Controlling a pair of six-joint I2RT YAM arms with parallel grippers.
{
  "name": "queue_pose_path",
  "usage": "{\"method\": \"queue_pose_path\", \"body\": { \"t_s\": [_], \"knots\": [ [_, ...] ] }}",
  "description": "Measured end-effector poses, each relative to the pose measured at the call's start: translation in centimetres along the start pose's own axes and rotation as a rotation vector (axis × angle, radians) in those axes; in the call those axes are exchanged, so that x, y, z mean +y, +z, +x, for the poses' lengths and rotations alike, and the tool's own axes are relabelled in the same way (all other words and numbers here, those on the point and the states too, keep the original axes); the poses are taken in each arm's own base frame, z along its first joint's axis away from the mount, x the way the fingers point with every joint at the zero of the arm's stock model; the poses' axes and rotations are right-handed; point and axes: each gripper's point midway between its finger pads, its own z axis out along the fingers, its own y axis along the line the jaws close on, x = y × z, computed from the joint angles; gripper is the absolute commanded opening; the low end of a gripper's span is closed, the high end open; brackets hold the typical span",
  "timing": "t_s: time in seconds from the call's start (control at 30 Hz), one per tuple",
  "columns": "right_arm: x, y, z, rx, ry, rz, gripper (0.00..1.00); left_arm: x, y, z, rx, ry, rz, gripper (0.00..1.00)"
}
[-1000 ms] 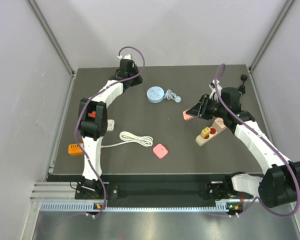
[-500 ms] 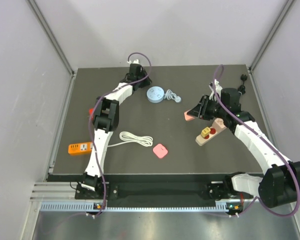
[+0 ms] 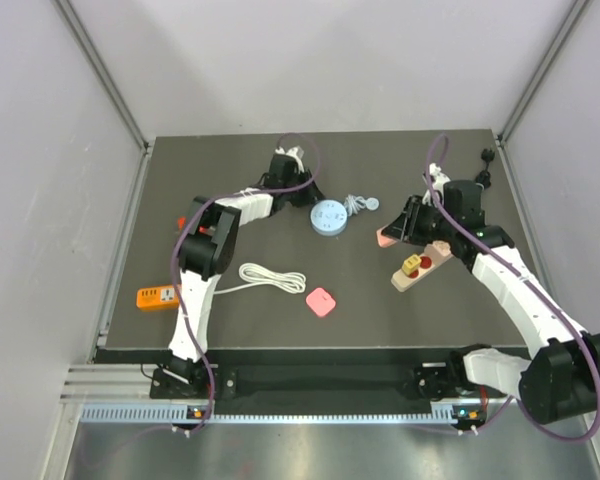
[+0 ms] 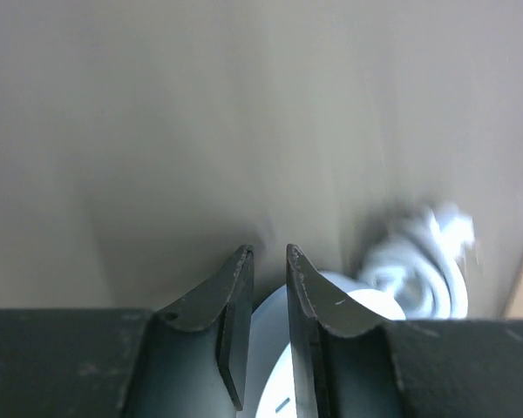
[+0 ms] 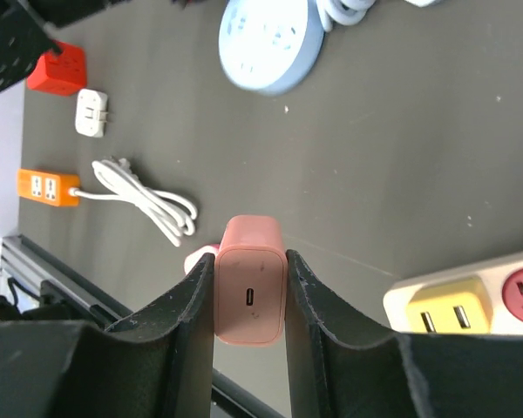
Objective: Insert the plug
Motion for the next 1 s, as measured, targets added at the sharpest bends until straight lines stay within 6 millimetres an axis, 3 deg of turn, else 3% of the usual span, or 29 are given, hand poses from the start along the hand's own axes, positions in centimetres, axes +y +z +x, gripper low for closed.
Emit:
{"method": "queue_pose_path", "body": {
  "t_s": [0.13,0.23,0.33,0.4,0.53,0.63,0.7,0.8,1.0],
  "knots": [
    [-0.3,-0.5,0.1,-0.003,-0.004,0.025,0.0,-1.6,-1.8,3.5,0.067,0.013,0.024,0.27],
    [-0.7,-0.6,0.1,-0.008,-0.004,0.049,0.0,-2.3,-2.5,5.0,0.097,0.02,0.032,0.27],
    [-1.2,-0.5,0.2,-0.002,-0.013,0.071,0.0,-2.4,-3.7,5.5,0.115,0.029,0.004,0.3],
    [-1.5,-0.4,0.1,0.004,-0.016,0.087,0.0,-2.2,-4.9,4.7,0.108,0.038,-0.041,0.31],
    [-1.8,0.7,-1.8,-0.013,-0.037,0.14,0.0,-2.8,-9.1,0.9,0.034,0.067,-0.126,0.33],
    [-1.3,2.2,-3.2,-0.015,-0.074,0.173,0.0,-4.3,-13.5,-2.0,-0.04,0.1,-0.151,0.36],
    [-0.6,3.9,-3.8,-0.011,-0.117,0.184,0.0,-5.2,-16.6,-2.9,-0.077,0.123,-0.152,0.38],
    [0.6,6.4,-3.6,0.009,-0.189,0.185,0.0,-6.2,-20.6,-2.1,-0.09,0.147,-0.134,0.45],
    [1.4,10.9,-2.4,0.064,-0.273,0.213,0.0,-6.0,-25.3,2.1,-0.031,0.164,-0.1,0.71]
  ]
}}
